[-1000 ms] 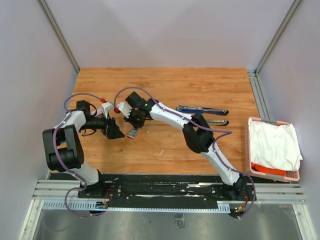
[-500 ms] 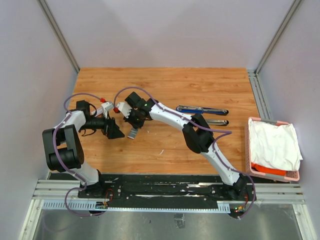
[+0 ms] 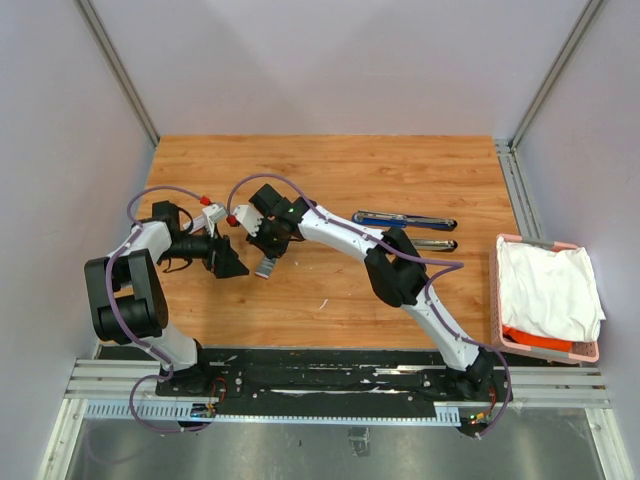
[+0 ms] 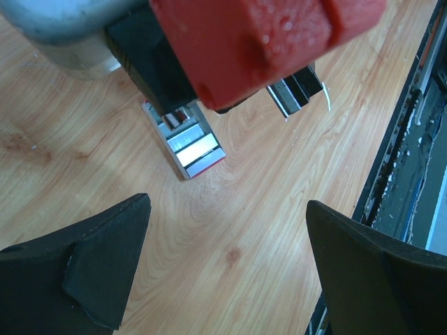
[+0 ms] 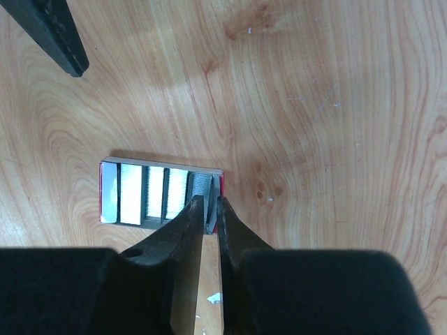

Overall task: Unload the staples from the stapler
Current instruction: Place the staple in the staple box.

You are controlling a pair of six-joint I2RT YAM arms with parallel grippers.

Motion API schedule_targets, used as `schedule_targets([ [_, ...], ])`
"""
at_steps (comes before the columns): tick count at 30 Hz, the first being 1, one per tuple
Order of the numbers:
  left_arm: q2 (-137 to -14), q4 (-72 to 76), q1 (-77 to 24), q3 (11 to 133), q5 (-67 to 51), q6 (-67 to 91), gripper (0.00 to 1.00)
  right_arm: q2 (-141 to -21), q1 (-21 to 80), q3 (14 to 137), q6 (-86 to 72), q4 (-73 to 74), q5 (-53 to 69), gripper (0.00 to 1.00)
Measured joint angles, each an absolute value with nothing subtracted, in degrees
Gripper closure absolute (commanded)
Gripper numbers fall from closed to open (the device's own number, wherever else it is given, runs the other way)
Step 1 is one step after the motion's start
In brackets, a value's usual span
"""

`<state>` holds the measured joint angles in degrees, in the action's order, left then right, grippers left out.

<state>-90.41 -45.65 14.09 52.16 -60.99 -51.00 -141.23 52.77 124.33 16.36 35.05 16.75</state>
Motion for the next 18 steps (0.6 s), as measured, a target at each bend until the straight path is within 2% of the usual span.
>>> schedule_targets([
  [18, -90.4, -46.0, 14.2, 52.2, -62.2, -51.5, 0.02, -141.1, 52.9, 126.9, 17.2, 39.1, 14.9, 0.73],
])
